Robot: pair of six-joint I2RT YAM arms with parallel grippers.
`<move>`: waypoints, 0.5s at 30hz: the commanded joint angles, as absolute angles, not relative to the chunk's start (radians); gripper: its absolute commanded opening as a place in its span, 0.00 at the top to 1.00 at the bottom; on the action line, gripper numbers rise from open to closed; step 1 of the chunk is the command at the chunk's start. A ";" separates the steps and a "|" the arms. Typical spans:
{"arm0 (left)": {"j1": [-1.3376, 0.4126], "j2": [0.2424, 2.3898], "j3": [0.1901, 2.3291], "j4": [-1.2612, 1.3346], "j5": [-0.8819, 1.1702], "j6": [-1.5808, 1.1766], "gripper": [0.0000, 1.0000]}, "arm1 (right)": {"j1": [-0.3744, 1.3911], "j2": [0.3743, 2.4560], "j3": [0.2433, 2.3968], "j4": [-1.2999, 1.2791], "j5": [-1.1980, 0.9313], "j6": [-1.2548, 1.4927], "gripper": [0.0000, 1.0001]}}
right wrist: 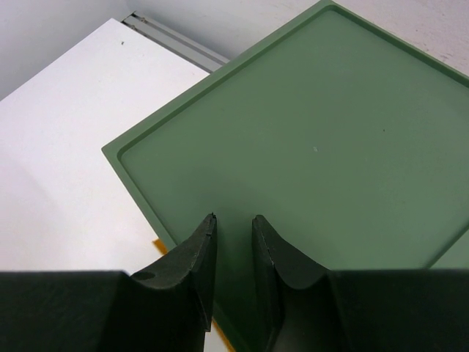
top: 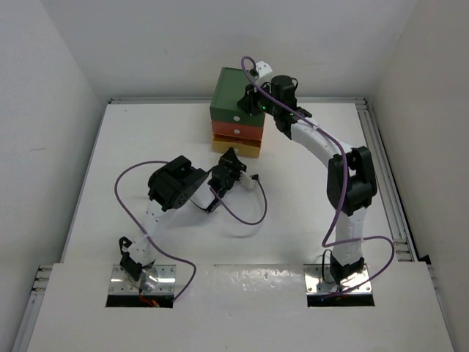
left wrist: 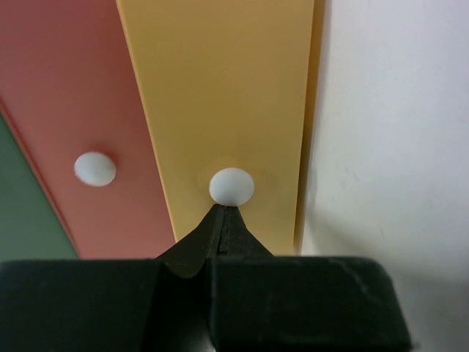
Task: Sort the stationery into containers
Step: Close the drawer in the storage box.
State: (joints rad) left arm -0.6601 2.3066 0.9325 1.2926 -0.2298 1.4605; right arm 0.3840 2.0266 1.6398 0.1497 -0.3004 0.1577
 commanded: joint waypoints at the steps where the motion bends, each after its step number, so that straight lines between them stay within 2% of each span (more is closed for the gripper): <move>1: -0.643 2.341 0.997 1.310 -0.183 1.468 1.00 | 0.393 2.008 1.605 0.069 -0.330 0.161 0.75; 15: -0.609 2.395 1.138 1.270 -0.146 1.450 1.00 | 0.393 1.988 1.578 0.064 -0.344 0.170 0.75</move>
State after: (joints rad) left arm -0.6212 2.3943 1.0962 1.2530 -0.2028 1.4643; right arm 0.3840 2.0075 1.6119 0.1562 -0.3161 0.1577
